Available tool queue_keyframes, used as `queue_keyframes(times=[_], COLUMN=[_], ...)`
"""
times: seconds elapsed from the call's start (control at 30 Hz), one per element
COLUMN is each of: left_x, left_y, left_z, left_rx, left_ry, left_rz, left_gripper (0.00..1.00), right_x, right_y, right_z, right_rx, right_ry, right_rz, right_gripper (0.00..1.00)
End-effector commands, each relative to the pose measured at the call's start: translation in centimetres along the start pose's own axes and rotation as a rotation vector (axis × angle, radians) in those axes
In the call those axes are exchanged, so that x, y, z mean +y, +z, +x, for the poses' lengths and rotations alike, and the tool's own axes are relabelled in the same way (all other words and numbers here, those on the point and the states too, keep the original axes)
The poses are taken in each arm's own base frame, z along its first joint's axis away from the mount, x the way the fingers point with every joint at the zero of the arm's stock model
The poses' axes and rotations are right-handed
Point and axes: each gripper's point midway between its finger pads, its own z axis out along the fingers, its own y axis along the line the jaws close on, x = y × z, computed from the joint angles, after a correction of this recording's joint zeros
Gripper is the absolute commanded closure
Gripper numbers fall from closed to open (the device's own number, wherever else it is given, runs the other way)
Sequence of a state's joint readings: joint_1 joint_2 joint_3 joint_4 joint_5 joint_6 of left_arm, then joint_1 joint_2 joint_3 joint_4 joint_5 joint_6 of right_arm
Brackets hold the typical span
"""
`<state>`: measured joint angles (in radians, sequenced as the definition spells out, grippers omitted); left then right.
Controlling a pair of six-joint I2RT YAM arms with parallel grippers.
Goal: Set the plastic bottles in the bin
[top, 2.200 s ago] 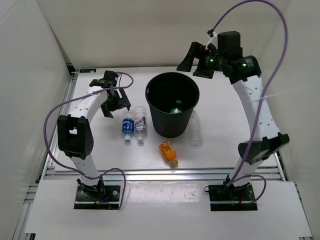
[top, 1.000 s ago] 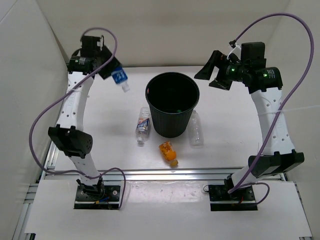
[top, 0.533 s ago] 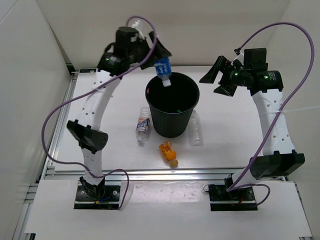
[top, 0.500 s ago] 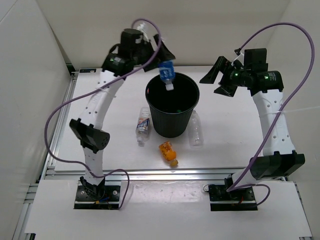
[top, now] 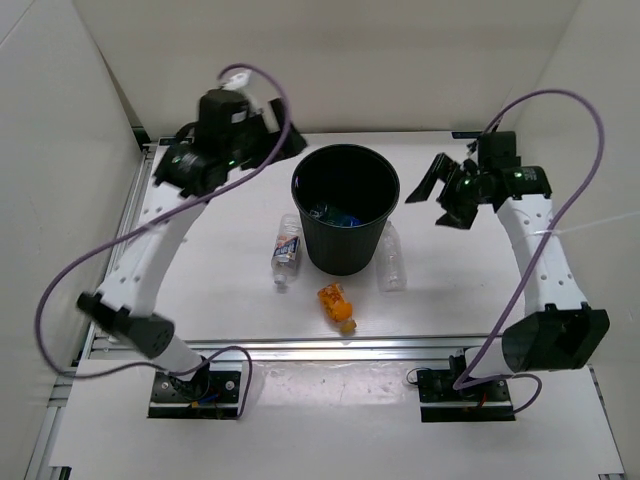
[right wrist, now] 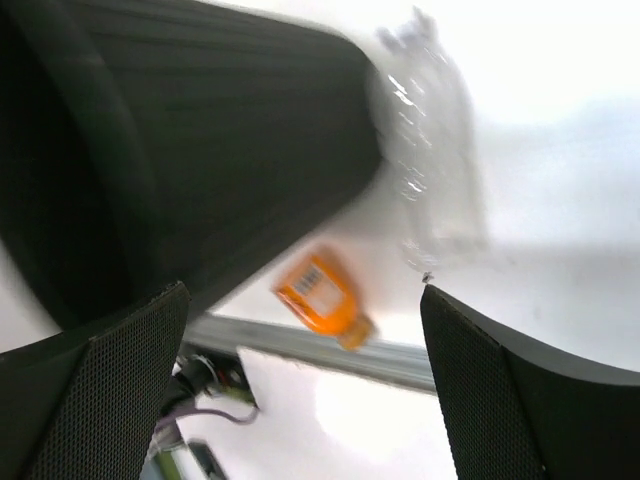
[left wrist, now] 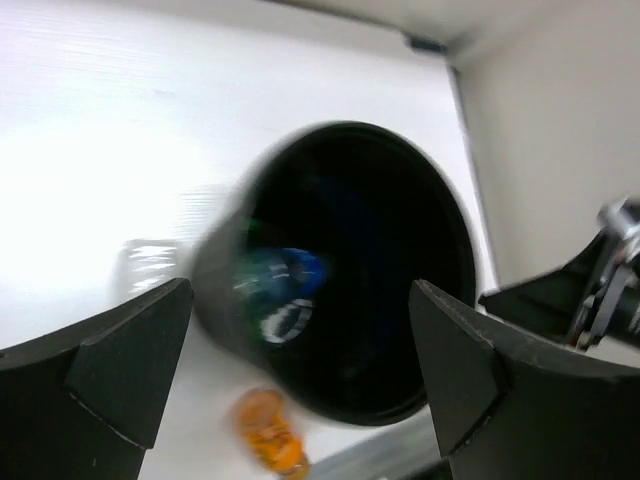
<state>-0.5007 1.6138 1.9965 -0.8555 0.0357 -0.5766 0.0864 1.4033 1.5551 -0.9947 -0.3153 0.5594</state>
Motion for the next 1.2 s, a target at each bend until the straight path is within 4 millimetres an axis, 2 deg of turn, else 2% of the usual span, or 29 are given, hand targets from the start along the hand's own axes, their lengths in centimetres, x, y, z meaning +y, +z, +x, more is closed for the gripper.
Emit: queue_keyframes(times=[0.0, 0.03, 0.07, 0.1, 0.17, 0.2, 0.23, 0.27, 0.37, 0.4, 0.43, 0.5, 0.57, 0.63, 0.67, 0.7, 0.73, 0.77, 0.83, 0.9, 0.93, 1.0, 1.03, 1.07, 1.17], left_x=[6.6, 8.2, 9.9, 11.0, 13.5, 15.1, 16.9, 19.0, 21.3, 22.3, 22.3, 22.3, 22.3, 21.9, 22.0, 21.5, 21.5, 21.5, 21.2, 21.3, 21.3, 21.7, 21.8, 22.1, 22.4], left_y=[-4.8, -5.2, -5.3, -5.3, -5.6, -5.5, -5.8, -5.6, -5.8, -5.7, -5.6, -5.3, -5.1, -4.8, -4.6, -4.4, -3.9, -3.8, -3.4, -3.4, -3.4, -3.4, -3.5, -3.5, -4.2], left_z=[-2.1, -1.9, -0.1, 0.6, 2.4, 4.5, 5.5, 8.6, 12.9, 15.5, 16.8, 17.7, 17.9, 17.2, 17.5, 16.8, 16.8, 17.1, 16.8, 17.6, 17.6, 18.0, 18.3, 18.1, 17.5], left_rx=[-0.159, -0.158, -0.125, -0.111, -0.077, -0.046, -0.025, 0.051, 0.156, 0.214, 0.250, 0.275, 0.289, 0.284, 0.302, 0.288, 0.302, 0.319, 0.329, 0.369, 0.369, 0.374, 0.381, 0.375, 0.347], left_ry=[-0.014, -0.026, -0.032, -0.038, -0.070, -0.127, -0.186, -0.234, -0.394, -0.420, -0.444, -0.467, -0.472, -0.472, -0.478, -0.476, -0.481, -0.475, -0.469, -0.474, -0.474, -0.474, -0.477, -0.485, -0.490], left_rz=[-0.235, -0.270, -0.307, -0.329, -0.388, -0.428, -0.466, -0.508, -0.507, -0.517, -0.512, -0.484, -0.481, -0.464, -0.463, -0.440, -0.438, -0.432, -0.412, -0.420, -0.420, -0.433, -0.438, -0.444, -0.456], left_gripper=[0.00, 0.00, 0.00, 0.00, 0.00, 0.00, 0.00, 0.00, 0.00, 0.00, 0.00, 0.00, 0.00, 0.00, 0.00, 0.00, 0.00, 0.02, 0.04, 0.05, 0.05, 0.05, 0.05, 0.07, 0.07], right_x=[-4.3, -5.2, -5.6, -7.3, -8.4, -8.5, -9.1, -9.3, -9.4, -9.4, -9.4, -9.4, -9.1, -8.8, -9.6, -9.9, -9.7, -10.4, -10.5, -11.1, -11.2, -12.1, -12.3, -12.1, -12.7], right_y=[3.7, 4.7, 5.7, 7.2, 8.6, 9.5, 10.2, 10.7, 12.5, 13.2, 13.8, 14.7, 15.5, 16.8, 17.9, 18.4, 18.8, 19.5, 19.9, 20.2, 20.2, 20.0, 19.6, 19.0, 17.1], right_z=[3.3, 4.0, 5.3, 6.8, 8.2, 8.2, 9.3, 9.3, 9.6, 9.6, 9.2, 9.5, 8.7, 8.6, 9.0, 9.1, 8.8, 9.4, 9.6, 10.1, 10.1, 10.6, 11.1, 10.9, 10.2], right_rx=[0.140, 0.165, 0.210, 0.261, 0.306, 0.297, 0.334, 0.333, 0.349, 0.356, 0.347, 0.363, 0.347, 0.374, 0.407, 0.426, 0.435, 0.466, 0.482, 0.506, 0.502, 0.513, 0.527, 0.506, 0.420], right_ry=[0.039, 0.051, 0.047, 0.071, 0.102, 0.097, 0.114, 0.114, 0.099, 0.102, 0.084, 0.072, 0.062, 0.056, 0.075, 0.086, 0.082, 0.101, 0.099, 0.104, 0.102, 0.115, 0.135, 0.137, 0.161], right_rz=[0.102, 0.116, 0.107, 0.138, 0.143, 0.121, 0.117, 0.116, 0.080, 0.068, 0.049, 0.039, 0.016, -0.001, 0.019, 0.031, 0.022, 0.042, 0.035, 0.047, 0.056, 0.067, 0.057, 0.065, 0.128], right_gripper=[0.00, 0.00, 0.00, 0.00, 0.00, 0.00, 0.00, 0.00, 0.00, 0.00, 0.00, 0.00, 0.00, 0.00, 0.00, 0.00, 0.00, 0.00, 0.00, 0.06, 0.17, 0.32, 0.37, 0.43, 0.52])
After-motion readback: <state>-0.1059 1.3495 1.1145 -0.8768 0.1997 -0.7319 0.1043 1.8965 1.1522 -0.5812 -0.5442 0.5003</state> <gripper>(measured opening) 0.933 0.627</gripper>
